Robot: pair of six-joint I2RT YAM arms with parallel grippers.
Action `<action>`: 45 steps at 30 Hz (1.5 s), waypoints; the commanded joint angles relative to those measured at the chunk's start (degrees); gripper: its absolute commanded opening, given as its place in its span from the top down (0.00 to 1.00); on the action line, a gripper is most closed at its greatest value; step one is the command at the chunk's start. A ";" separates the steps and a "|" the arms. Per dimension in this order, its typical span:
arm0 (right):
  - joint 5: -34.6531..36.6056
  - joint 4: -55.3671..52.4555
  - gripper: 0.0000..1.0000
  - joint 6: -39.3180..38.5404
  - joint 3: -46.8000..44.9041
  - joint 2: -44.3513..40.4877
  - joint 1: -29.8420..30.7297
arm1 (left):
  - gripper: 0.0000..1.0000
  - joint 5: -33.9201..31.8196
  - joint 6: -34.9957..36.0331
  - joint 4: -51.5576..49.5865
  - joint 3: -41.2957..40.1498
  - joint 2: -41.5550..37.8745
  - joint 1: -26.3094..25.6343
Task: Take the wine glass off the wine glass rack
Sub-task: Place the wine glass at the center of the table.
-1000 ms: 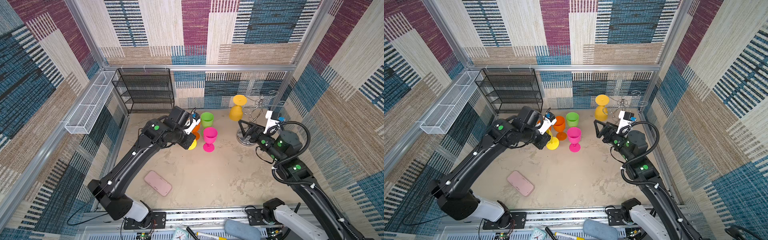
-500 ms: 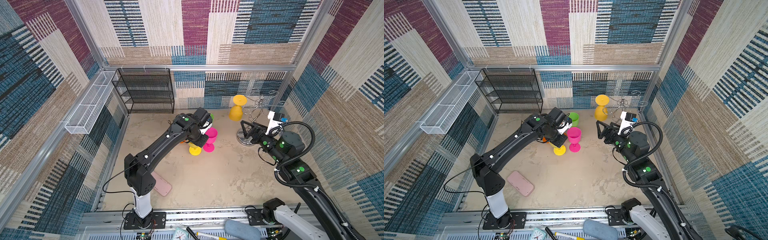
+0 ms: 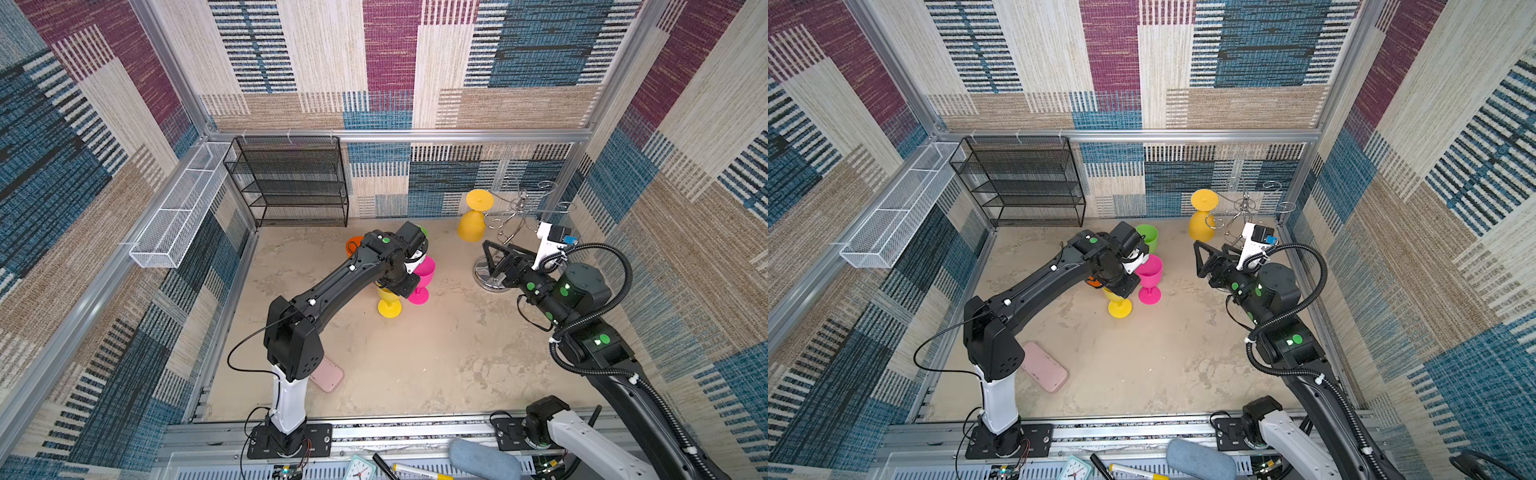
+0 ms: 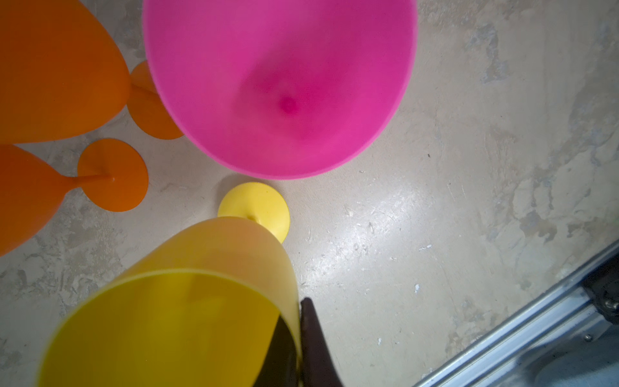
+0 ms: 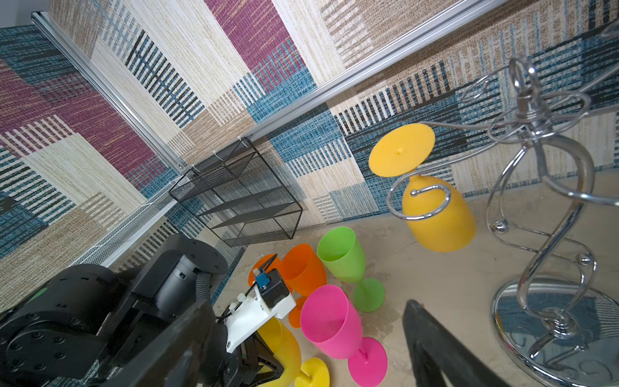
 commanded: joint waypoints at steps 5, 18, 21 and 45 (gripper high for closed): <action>0.93 -0.53 0.10 -0.09 -0.20 -0.56 -0.02 | 1.00 -1.89 -0.62 2.85 0.55 1.11 -0.02; 0.86 -0.83 0.10 -0.08 -0.11 -0.25 -0.07 | 0.96 -2.89 -1.08 6.18 -1.69 0.18 0.04; 0.81 -0.96 0.10 0.03 0.01 -0.29 -0.07 | 0.89 -2.54 -1.01 6.50 -2.07 -0.14 0.04; 1.52 -1.46 0.10 -0.29 3.16 0.74 -0.02 | 0.25 -3.76 -1.11 6.70 -0.75 -11.80 0.22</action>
